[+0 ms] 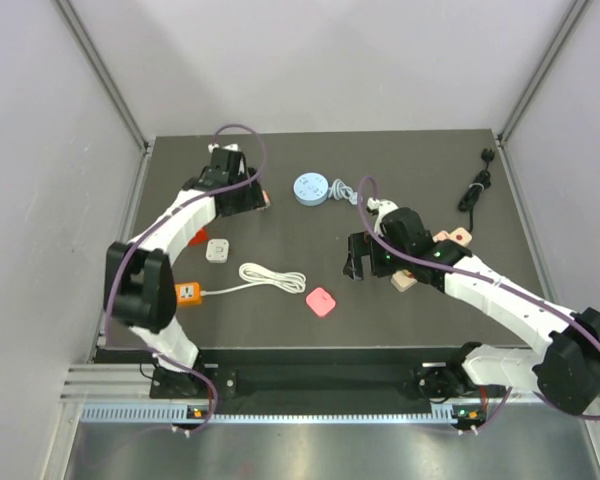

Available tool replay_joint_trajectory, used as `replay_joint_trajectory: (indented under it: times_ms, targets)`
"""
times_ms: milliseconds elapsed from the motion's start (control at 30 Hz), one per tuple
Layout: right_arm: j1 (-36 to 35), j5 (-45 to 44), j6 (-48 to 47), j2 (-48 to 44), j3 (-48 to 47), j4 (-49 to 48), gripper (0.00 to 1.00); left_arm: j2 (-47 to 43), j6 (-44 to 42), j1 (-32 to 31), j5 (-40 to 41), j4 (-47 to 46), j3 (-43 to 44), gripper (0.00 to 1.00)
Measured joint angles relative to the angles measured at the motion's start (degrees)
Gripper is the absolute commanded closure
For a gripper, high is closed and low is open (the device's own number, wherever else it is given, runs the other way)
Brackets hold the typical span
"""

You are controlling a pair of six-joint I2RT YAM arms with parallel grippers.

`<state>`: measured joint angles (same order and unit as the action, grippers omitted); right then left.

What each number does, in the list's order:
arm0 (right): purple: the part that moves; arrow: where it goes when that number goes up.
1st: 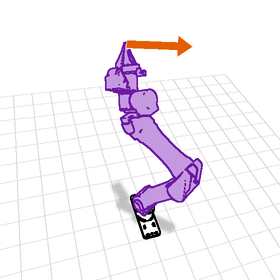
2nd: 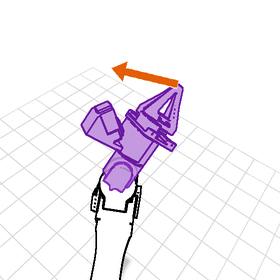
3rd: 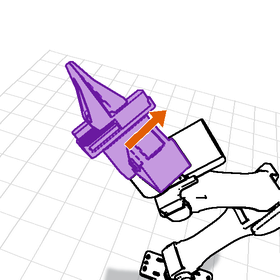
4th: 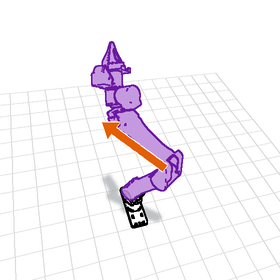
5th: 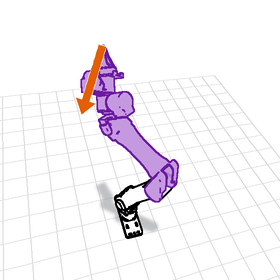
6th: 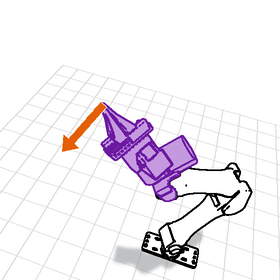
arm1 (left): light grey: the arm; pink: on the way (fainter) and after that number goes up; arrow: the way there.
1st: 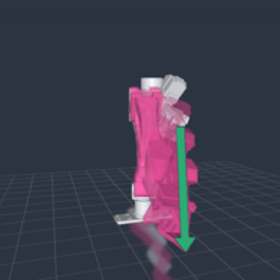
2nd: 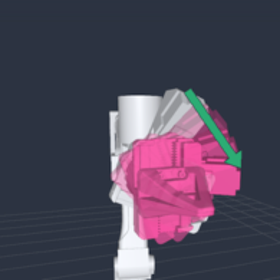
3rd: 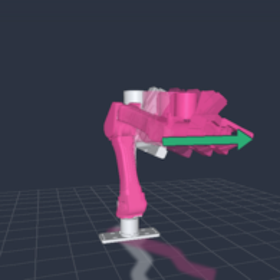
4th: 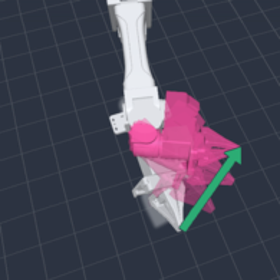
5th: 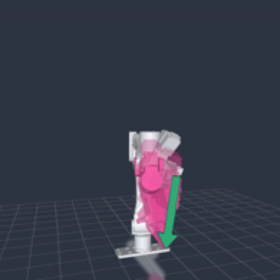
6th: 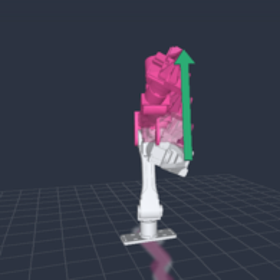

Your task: Insert the plug

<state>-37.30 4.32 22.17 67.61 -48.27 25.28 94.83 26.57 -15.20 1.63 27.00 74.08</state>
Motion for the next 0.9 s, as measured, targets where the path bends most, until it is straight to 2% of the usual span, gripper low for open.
replay_joint_trajectory:
  times_ms: [200,300,700,900]
  targets:
    - [0.1,-0.1,-1.5,-1.7,0.0,1.0,0.00,15.9,-1.6,0.1,3.9,4.0,17.7,0.33]
    - [0.4,0.1,-1.8,-3.1,-0.3,1.2,0.00,20.8,-1.6,0.1,4.3,5.0,22.4,0.33]
    - [0.8,-1.5,-5.1,-3.9,-4.0,4.8,0.00,32.0,-1.2,0.1,5.1,6.4,27.1,0.30]
    - [0.8,-2.2,-5.1,-5.4,-4.0,5.7,0.00,34.6,-1.5,0.1,5.7,6.2,30.6,0.37]
